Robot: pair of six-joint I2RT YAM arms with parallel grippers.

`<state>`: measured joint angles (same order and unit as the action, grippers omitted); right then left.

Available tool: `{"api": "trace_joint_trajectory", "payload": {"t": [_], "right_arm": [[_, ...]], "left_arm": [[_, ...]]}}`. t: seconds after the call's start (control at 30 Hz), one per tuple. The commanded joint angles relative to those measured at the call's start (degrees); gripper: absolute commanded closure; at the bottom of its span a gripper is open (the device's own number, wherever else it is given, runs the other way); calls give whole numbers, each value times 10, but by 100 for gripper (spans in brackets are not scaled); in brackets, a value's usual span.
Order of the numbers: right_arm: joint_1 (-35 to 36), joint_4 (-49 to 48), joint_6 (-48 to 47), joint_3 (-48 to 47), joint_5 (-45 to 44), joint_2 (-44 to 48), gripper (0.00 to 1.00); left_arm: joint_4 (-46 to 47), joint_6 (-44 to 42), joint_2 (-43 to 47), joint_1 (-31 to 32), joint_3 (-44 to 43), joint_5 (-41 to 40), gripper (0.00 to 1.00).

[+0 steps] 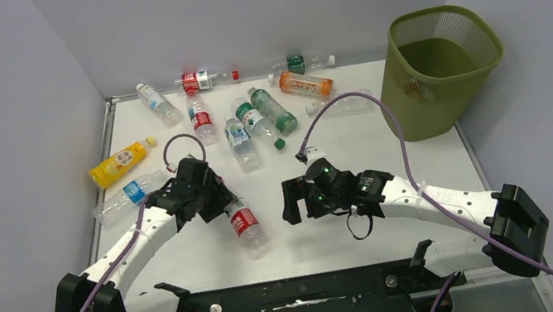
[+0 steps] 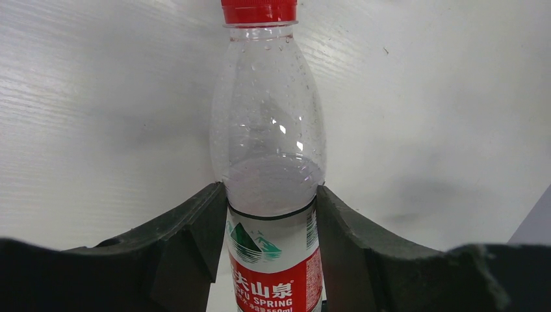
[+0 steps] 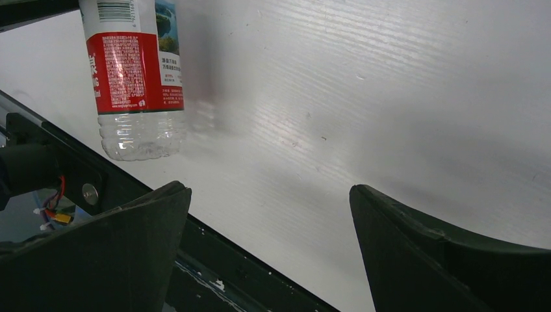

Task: Put the plastic bottles in the bin
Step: Pick up the plastic bottle at the center of the board.

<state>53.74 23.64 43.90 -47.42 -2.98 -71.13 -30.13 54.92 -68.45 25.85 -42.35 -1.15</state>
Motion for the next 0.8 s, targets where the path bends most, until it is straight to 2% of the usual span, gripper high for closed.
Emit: {"api": "trace_joint_trajectory", "payload": {"t": [0.0,0.77], "right_arm": [[4,-25,5,2,-1,13,0],[4,-33,12,21,-1,25,2]], "left_arm": [[17,5,1,6,-30,-6,51],[15,12,-3,21,-34,-19,51]]}}
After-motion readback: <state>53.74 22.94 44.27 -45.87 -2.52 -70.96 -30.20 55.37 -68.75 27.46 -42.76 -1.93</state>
